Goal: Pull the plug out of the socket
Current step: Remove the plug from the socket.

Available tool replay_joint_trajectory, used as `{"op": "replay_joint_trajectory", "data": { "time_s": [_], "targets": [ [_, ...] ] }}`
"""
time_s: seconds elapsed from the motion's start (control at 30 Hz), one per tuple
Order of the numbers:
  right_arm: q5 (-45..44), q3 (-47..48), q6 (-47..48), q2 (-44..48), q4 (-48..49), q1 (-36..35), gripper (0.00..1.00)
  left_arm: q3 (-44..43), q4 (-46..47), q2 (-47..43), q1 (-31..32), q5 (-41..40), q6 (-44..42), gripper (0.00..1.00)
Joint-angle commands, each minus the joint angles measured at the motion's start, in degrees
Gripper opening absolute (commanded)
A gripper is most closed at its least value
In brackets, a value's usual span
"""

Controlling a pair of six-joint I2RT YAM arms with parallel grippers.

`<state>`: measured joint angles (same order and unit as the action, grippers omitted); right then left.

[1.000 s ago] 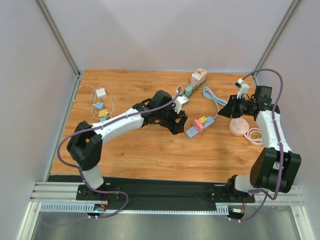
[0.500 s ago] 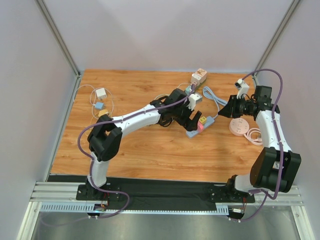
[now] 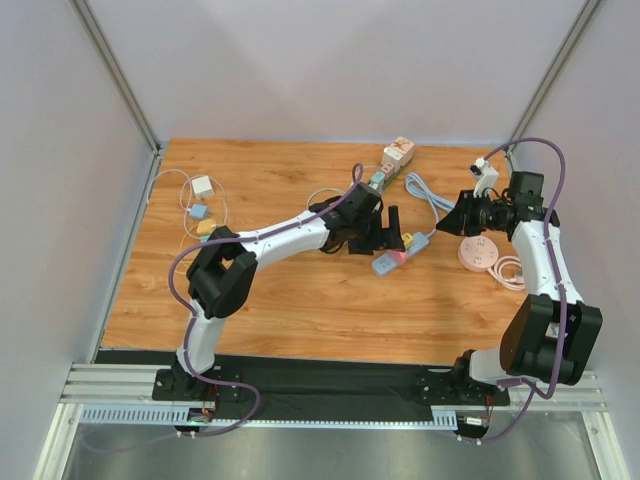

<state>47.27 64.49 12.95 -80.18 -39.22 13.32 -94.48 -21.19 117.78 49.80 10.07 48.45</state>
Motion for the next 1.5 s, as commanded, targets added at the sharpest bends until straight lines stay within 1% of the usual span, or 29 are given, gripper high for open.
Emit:
{"op": "replay_joint_trajectory", "data": {
  "time_s": [0.0, 0.17, 0.37, 0.57, 0.6, 0.67, 0.7, 0.73, 0.77, 0.8, 0.83, 0.9, 0.93, 0.97, 1.0, 1.07, 1.13, 1.17, 1.27, 1.3, 1.37, 1.4, 1.47],
  "targets": [
    [0.9, 0.9, 1.0, 0.0, 0.0, 0.3, 0.18, -2.8, -0.1, 1.7, 0.4, -2.2, 10.7, 0.97],
    [1.0, 0.9, 0.9, 0.1, 0.1, 0.3, 0.18, -5.6, -1.7, 3.7, 0.5, -5.4, 13.9, 0.95],
    [1.0, 1.0, 1.0, 0.1, -0.1, 0.3, 0.18, -9.0, -3.5, 7.1, 0.7, -5.8, 14.6, 0.92],
    [1.1, 1.0, 0.9, 0.2, -0.1, 0.3, 0.18, -8.7, -4.1, 8.4, 0.9, -5.5, 13.8, 0.85],
    [1.1, 1.0, 0.9, 0.2, 0.0, 0.3, 0.18, -8.7, -4.1, 8.7, 0.9, -5.6, 13.6, 0.81],
    [1.1, 1.0, 0.9, 0.2, -0.1, 0.2, 0.18, -8.8, -4.3, 9.0, 0.9, -5.5, 13.5, 0.8],
    [1.1, 1.0, 0.9, 0.2, -0.1, 0.3, 0.18, -8.8, -4.2, 9.1, 0.9, -5.5, 13.5, 0.78],
    [1.0, 1.0, 1.0, 0.2, -0.1, 0.3, 0.18, -8.8, -4.0, 9.1, 0.9, -5.5, 13.3, 0.73],
    [1.0, 1.0, 0.9, 0.3, -0.1, 0.3, 0.18, -8.8, -4.0, 9.1, 0.9, -5.5, 13.1, 0.71],
    [1.0, 1.0, 0.9, 0.1, 0.0, 0.3, 0.18, -8.6, -3.9, 9.0, 0.9, -5.3, 12.9, 0.64],
    [1.0, 1.0, 0.9, 0.2, -0.1, 0.3, 0.18, -8.6, -3.9, 8.9, 0.9, -5.4, 12.4, 0.6],
    [1.0, 1.0, 0.9, 0.0, 0.0, 0.2, 0.18, -8.1, -3.9, 8.4, 1.0, -5.8, 11.8, 0.56],
    [1.0, 1.0, 0.9, 0.1, -0.1, 0.3, 0.18, -7.9, -3.9, 8.3, 0.9, -6.2, 11.4, 0.55],
    [1.1, 1.0, 0.9, 0.0, 0.0, 0.3, 0.18, -7.7, -3.9, 7.6, 1.0, -6.4, 11.1, 0.47],
    [1.1, 1.0, 0.9, 0.1, -0.1, 0.2, 0.18, -7.3, -4.0, 7.5, 1.0, -6.5, 10.8, 0.44],
    [1.1, 0.9, 0.8, 0.1, -0.1, 0.3, 0.18, -6.9, -3.9, 6.8, 1.0, -6.9, 10.0, 0.44],
    [1.1, 0.9, 0.8, 0.0, 0.0, 0.3, 0.18, -6.5, -3.8, 6.7, 0.9, -7.0, 9.7, 0.36],
    [1.2, 1.0, 0.8, 0.0, -0.1, 0.3, 0.18, -6.4, -3.7, 6.6, 1.0, -6.8, 9.2, 0.34],
    [1.2, 0.9, 0.8, -0.1, 0.0, 0.3, 0.18, -6.1, -3.2, 6.9, 0.9, -5.5, 9.2, 0.35],
    [1.1, 0.9, 0.8, 0.0, 0.0, 0.3, 0.18, -6.1, -2.6, 7.1, 0.9, -5.1, 9.3, 0.42],
    [1.1, 0.9, 0.8, -0.1, 0.0, 0.3, 0.18, -6.4, -2.0, 7.6, 1.0, -3.9, 9.3, 0.48],
    [1.1, 0.9, 0.8, -0.1, 0.1, 0.3, 0.18, -6.6, -1.8, 7.6, 0.9, -3.7, 9.1, 0.48],
    [1.1, 0.9, 0.8, 0.0, 0.0, 0.3, 0.18, -7.6, -1.7, 8.0, 0.9, -3.6, 7.1, 0.41]
  ]
}}
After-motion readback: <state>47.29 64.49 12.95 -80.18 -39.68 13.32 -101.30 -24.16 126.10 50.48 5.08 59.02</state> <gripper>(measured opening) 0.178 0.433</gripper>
